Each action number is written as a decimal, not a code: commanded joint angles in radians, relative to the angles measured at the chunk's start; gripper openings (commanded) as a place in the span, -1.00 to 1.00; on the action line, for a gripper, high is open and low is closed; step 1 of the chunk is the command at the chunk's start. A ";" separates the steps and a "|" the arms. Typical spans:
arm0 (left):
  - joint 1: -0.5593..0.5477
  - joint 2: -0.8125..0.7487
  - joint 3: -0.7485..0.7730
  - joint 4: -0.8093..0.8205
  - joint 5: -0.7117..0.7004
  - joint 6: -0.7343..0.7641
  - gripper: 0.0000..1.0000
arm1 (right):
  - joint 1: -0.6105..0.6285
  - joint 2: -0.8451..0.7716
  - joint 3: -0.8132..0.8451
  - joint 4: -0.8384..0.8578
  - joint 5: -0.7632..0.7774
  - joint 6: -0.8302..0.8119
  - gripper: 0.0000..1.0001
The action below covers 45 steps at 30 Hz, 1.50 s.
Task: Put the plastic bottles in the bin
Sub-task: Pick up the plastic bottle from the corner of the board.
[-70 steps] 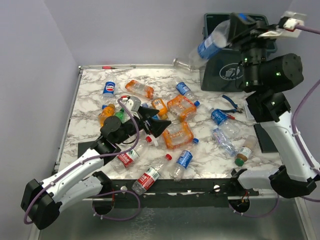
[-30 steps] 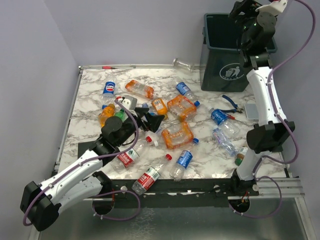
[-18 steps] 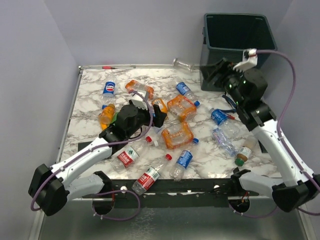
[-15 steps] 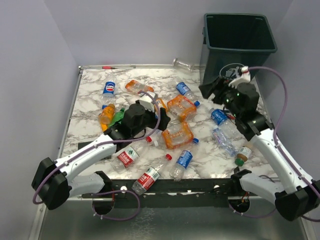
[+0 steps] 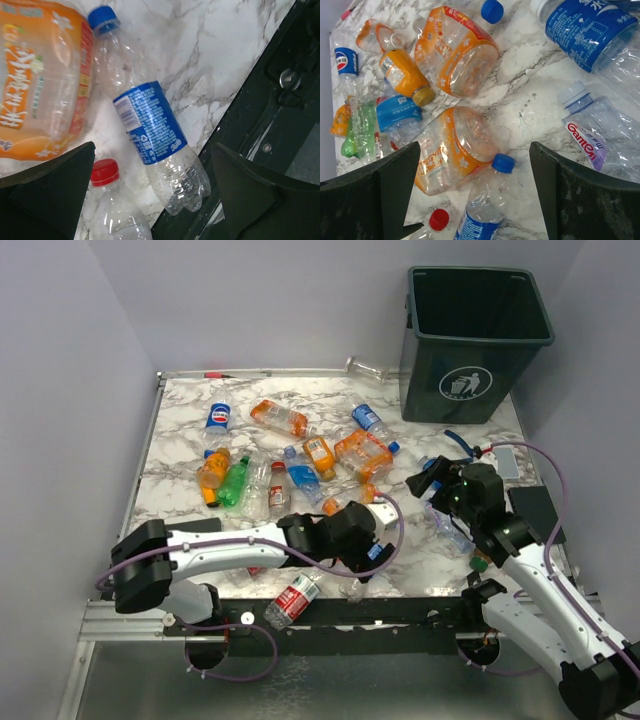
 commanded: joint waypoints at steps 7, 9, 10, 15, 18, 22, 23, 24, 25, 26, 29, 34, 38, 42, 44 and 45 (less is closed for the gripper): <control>-0.073 0.282 0.139 -0.154 -0.150 -0.036 0.98 | -0.002 0.036 -0.019 -0.050 -0.012 -0.013 0.88; -0.073 0.333 0.165 -0.167 -0.158 -0.035 0.98 | -0.003 0.032 -0.010 -0.058 -0.012 -0.017 0.88; -0.074 0.353 0.176 -0.173 -0.162 -0.035 0.98 | -0.002 0.025 -0.006 -0.064 -0.011 -0.019 0.88; -0.073 0.409 0.186 -0.174 -0.154 -0.040 0.72 | -0.003 -0.021 0.021 -0.088 -0.005 -0.032 0.88; -0.074 0.425 0.181 -0.174 -0.144 -0.040 0.47 | -0.003 -0.041 0.044 -0.109 -0.003 -0.040 0.87; -0.074 0.409 0.174 -0.163 -0.140 -0.042 0.08 | -0.003 -0.063 0.080 -0.133 -0.001 -0.049 0.87; -0.074 0.391 0.173 -0.160 -0.143 -0.040 0.01 | -0.003 -0.069 0.091 -0.137 0.000 -0.055 0.87; -0.074 0.369 0.174 -0.157 -0.146 -0.035 -0.03 | -0.002 -0.074 0.107 -0.142 0.003 -0.063 0.87; -0.074 0.338 0.176 -0.153 -0.155 -0.029 -0.06 | -0.003 -0.079 0.127 -0.149 0.006 -0.074 0.87; -0.074 0.307 0.180 -0.151 -0.164 -0.021 -0.08 | -0.004 -0.082 0.150 -0.160 0.012 -0.097 0.88; -0.074 0.182 0.197 -0.139 -0.188 0.036 -0.14 | -0.002 -0.090 0.248 -0.173 0.028 -0.172 0.90; 0.010 -0.053 0.173 -0.085 -0.212 0.217 -0.19 | -0.003 -0.106 0.399 -0.125 -0.027 -0.284 0.93; 0.192 -0.203 0.123 -0.015 -0.078 0.304 -0.19 | -0.003 -0.127 0.394 -0.018 -0.150 -0.320 0.91; 0.260 -0.307 0.059 0.116 -0.047 0.350 -0.21 | -0.002 -0.120 0.372 0.081 -0.282 -0.297 0.87; 0.271 -0.361 -0.006 0.226 0.016 0.336 -0.22 | -0.002 -0.119 0.353 0.135 -0.310 -0.247 0.87; 0.284 -0.392 -0.054 0.309 0.075 0.322 -0.22 | -0.003 -0.124 0.326 0.193 -0.335 -0.214 0.87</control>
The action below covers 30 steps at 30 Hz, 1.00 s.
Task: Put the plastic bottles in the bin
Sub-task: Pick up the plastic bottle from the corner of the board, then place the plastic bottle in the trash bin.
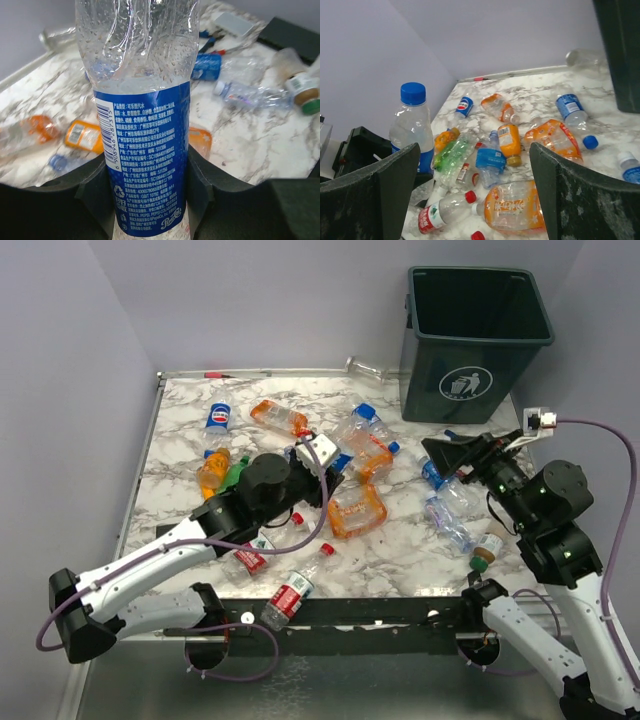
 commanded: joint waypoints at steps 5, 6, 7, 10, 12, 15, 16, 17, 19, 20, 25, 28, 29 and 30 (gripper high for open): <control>0.077 -0.204 -0.363 0.564 0.337 -0.059 -0.22 | -0.002 0.029 -0.193 0.534 -0.326 0.271 0.87; 0.084 -0.222 -0.410 0.624 0.361 -0.083 -0.22 | -0.002 0.060 -0.192 0.582 -0.371 0.299 0.86; 0.090 -0.241 -0.449 0.685 0.384 -0.099 -0.22 | -0.002 0.091 -0.181 0.611 -0.413 0.309 0.85; 0.092 -0.264 -0.482 0.734 0.412 -0.130 -0.22 | -0.002 0.163 -0.140 0.633 -0.473 0.311 0.82; 0.092 -0.263 -0.480 0.732 0.423 -0.133 -0.23 | -0.002 0.187 -0.136 0.672 -0.475 0.321 0.80; 0.092 -0.250 -0.474 0.733 0.448 -0.144 -0.24 | 0.002 0.253 -0.111 0.692 -0.496 0.345 0.73; 0.092 -0.245 -0.473 0.734 0.456 -0.146 -0.24 | 0.010 0.278 -0.102 0.693 -0.498 0.346 0.70; 0.092 -0.241 -0.471 0.734 0.463 -0.147 -0.24 | 0.022 0.293 -0.097 0.696 -0.490 0.343 0.68; 0.092 -0.236 -0.471 0.734 0.466 -0.147 -0.24 | 0.049 0.314 -0.090 0.711 -0.470 0.331 0.68; 0.092 -0.237 -0.472 0.734 0.465 -0.146 -0.24 | 0.059 0.323 -0.082 0.720 -0.469 0.323 0.68; 0.092 -0.236 -0.479 0.733 0.448 -0.135 -0.26 | 0.124 0.381 -0.048 0.767 -0.496 0.297 0.68; 0.092 -0.230 -0.478 0.732 0.446 -0.132 -0.27 | 0.172 0.407 -0.018 0.736 -0.484 0.238 0.68; 0.092 -0.229 -0.478 0.731 0.446 -0.130 -0.27 | 0.183 0.415 -0.014 0.735 -0.485 0.228 0.68; 0.091 -0.229 -0.480 0.729 0.445 -0.129 -0.27 | 0.192 0.423 -0.005 0.722 -0.482 0.216 0.67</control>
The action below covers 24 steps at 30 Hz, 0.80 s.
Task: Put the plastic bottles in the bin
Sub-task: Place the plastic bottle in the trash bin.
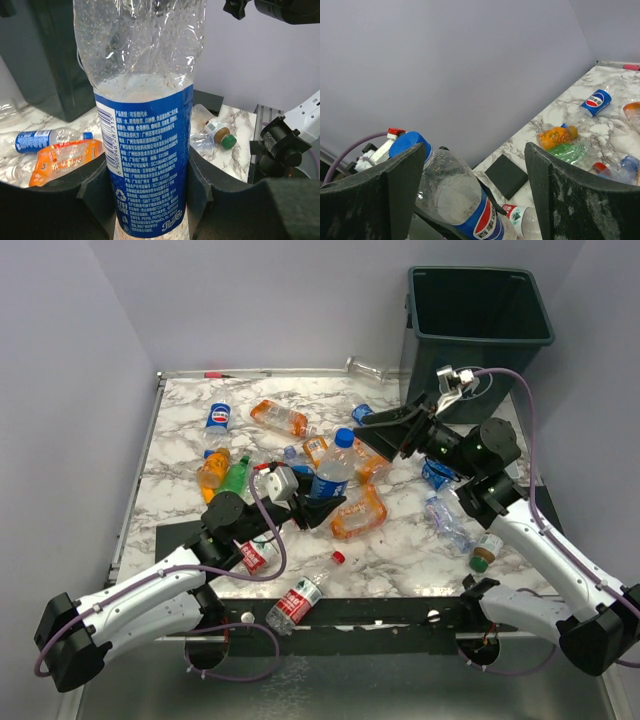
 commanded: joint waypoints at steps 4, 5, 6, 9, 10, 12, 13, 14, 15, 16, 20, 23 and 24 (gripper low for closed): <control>0.002 0.008 0.007 0.011 0.008 0.012 -0.28 | 0.063 0.032 0.047 0.003 -0.019 -0.077 0.64; 0.002 0.009 0.007 0.011 0.005 0.013 -0.28 | 0.064 0.025 0.036 0.022 -0.015 -0.071 0.65; 0.002 0.008 0.005 0.011 0.003 0.014 -0.29 | 0.063 0.017 0.029 0.035 -0.011 -0.071 0.68; 0.002 0.008 0.005 0.009 -0.002 0.018 -0.31 | 0.064 -0.004 0.025 0.050 -0.007 -0.075 0.77; 0.002 0.008 0.005 0.009 -0.003 0.017 -0.31 | 0.063 -0.018 0.017 0.064 -0.001 -0.080 0.79; 0.002 0.008 0.005 0.009 -0.004 0.019 -0.31 | 0.064 -0.049 0.000 0.090 0.012 -0.088 0.82; 0.002 0.008 0.005 0.008 -0.008 0.021 -0.32 | 0.065 -0.063 -0.002 0.091 0.019 -0.094 0.82; 0.002 0.008 0.005 0.007 -0.011 0.021 -0.32 | 0.065 -0.070 -0.001 0.089 0.019 -0.100 0.82; 0.002 0.007 0.004 0.006 -0.015 0.023 -0.33 | 0.064 -0.074 0.008 0.077 0.019 -0.106 0.82; 0.002 0.007 0.004 0.006 -0.020 0.024 -0.33 | 0.066 -0.071 0.022 0.052 0.018 -0.113 0.82; 0.002 0.015 0.005 0.006 -0.021 0.025 -0.33 | 0.082 -0.055 0.056 -0.006 0.010 -0.137 0.80; 0.001 0.022 0.005 0.006 -0.017 0.024 -0.33 | 0.100 -0.037 0.073 -0.034 -0.002 -0.150 0.80; 0.002 0.023 0.005 0.006 -0.016 0.022 -0.33 | 0.108 -0.017 0.097 -0.077 -0.001 -0.162 0.79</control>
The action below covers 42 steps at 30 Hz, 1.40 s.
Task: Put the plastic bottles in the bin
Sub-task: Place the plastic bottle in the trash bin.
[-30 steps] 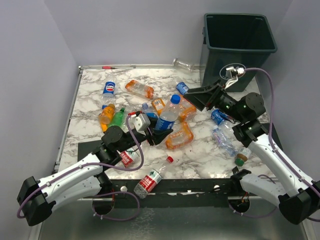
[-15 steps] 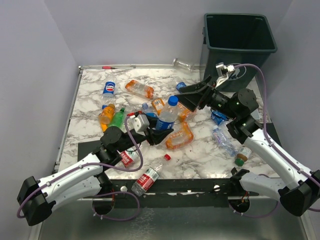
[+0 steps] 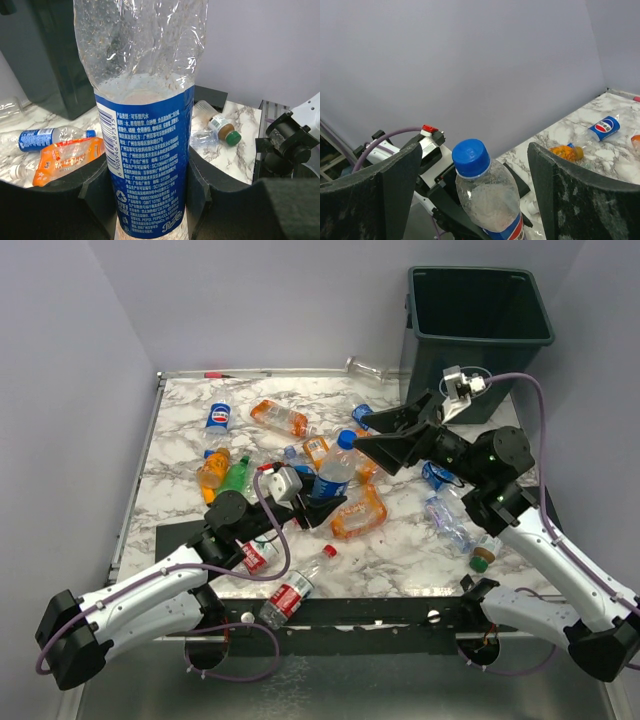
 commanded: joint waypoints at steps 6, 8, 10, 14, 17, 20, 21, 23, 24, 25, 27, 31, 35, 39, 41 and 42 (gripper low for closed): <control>0.003 0.012 0.007 -0.009 -0.014 -0.001 -0.34 | 0.088 0.112 0.155 -0.300 0.105 -0.122 0.54; 0.003 0.013 0.007 -0.010 -0.015 -0.001 -0.34 | 0.087 0.118 0.161 -0.311 0.120 -0.120 0.40; 0.002 0.012 0.008 -0.011 -0.017 -0.001 -0.34 | 0.090 0.131 0.187 -0.344 0.124 -0.122 0.31; 0.002 0.009 0.008 -0.014 -0.023 -0.001 -0.34 | 0.095 0.154 0.209 -0.402 0.132 -0.126 0.26; 0.002 0.006 0.007 -0.015 -0.029 -0.002 -0.34 | 0.098 0.154 0.199 -0.437 0.164 -0.121 0.05; 0.003 0.007 0.008 -0.015 -0.029 -0.004 -0.34 | 0.100 0.153 0.193 -0.461 0.165 -0.121 -0.07; 0.003 0.009 0.009 -0.015 -0.029 -0.004 -0.34 | 0.100 0.151 0.192 -0.468 0.161 -0.122 -0.08; 0.003 0.012 0.010 -0.015 -0.030 -0.009 -0.34 | 0.102 0.153 0.195 -0.487 0.153 -0.129 0.02; 0.003 0.013 0.011 -0.015 -0.028 -0.010 -0.34 | 0.102 0.160 0.203 -0.507 0.154 -0.134 0.15; 0.002 0.014 0.011 -0.015 -0.026 -0.011 -0.34 | 0.104 0.164 0.209 -0.522 0.162 -0.138 0.26; 0.003 0.016 0.012 -0.015 -0.024 -0.012 -0.34 | 0.111 0.161 0.203 -0.535 0.192 -0.145 0.32; 0.003 0.015 0.011 -0.015 -0.024 -0.014 -0.34 | 0.113 0.156 0.185 -0.538 0.231 -0.150 -0.03; 0.002 0.013 0.011 -0.015 -0.026 -0.015 -0.31 | 0.113 0.153 0.177 -0.529 0.232 -0.149 -0.51; 0.003 0.007 0.015 -0.023 -0.073 -0.035 0.66 | 0.113 0.145 0.179 -0.527 0.243 -0.145 -0.99; 0.002 0.002 0.017 -0.032 -0.108 -0.042 0.98 | 0.112 0.137 0.203 -0.550 0.273 -0.153 -0.99; 0.002 -0.001 0.019 -0.036 -0.121 -0.044 0.98 | 0.112 0.136 0.234 -0.580 0.293 -0.172 -0.99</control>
